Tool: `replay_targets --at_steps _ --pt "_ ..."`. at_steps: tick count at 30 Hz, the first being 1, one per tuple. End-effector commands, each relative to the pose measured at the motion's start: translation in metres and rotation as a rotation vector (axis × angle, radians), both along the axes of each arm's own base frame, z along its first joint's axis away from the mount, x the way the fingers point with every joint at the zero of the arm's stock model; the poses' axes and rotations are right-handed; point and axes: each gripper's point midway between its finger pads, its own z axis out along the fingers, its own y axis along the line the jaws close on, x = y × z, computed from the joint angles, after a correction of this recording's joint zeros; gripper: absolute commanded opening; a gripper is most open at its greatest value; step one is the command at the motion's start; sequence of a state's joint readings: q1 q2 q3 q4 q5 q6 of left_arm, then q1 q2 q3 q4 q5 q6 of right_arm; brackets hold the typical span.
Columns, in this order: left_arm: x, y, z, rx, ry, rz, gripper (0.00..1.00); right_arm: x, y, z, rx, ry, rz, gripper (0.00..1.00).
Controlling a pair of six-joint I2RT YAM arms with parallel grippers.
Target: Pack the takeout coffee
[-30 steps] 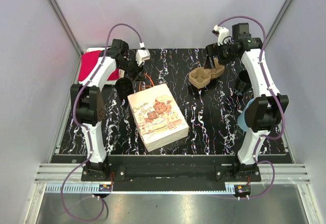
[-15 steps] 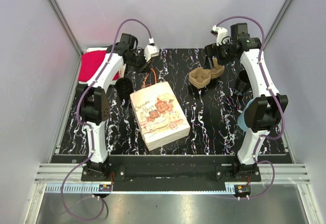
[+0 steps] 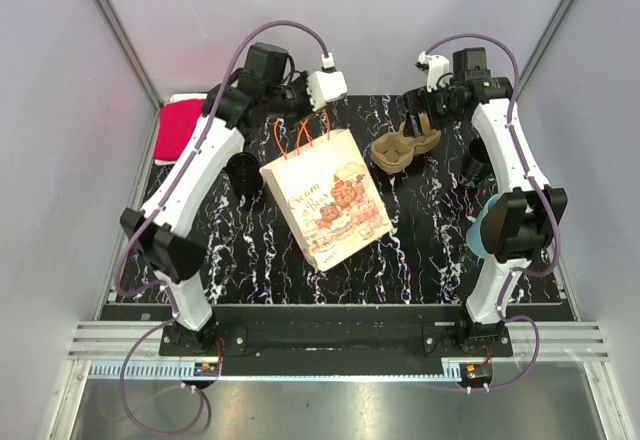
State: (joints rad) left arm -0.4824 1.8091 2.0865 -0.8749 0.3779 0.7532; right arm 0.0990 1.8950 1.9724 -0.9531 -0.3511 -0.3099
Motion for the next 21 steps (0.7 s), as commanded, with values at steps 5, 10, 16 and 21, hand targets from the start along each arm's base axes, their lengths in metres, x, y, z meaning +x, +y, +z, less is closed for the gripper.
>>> replay_targets --at_steps 5,10,16,21 --pt "-0.044 0.005 0.087 0.041 -0.285 0.016 0.0 0.004 -0.009 0.03 -0.044 -0.116 -0.038 1.0" --pt "-0.052 0.013 0.089 0.121 -0.352 0.021 0.0 0.005 -0.013 0.029 -0.06 -0.123 -0.054 1.0" --pt "-0.057 0.014 0.066 0.293 -0.418 0.028 0.0 0.011 -0.019 0.018 -0.074 -0.109 -0.083 1.0" --pt "-0.057 0.017 0.086 0.306 -0.477 0.05 0.0 0.01 -0.02 0.017 -0.073 -0.107 -0.081 1.0"
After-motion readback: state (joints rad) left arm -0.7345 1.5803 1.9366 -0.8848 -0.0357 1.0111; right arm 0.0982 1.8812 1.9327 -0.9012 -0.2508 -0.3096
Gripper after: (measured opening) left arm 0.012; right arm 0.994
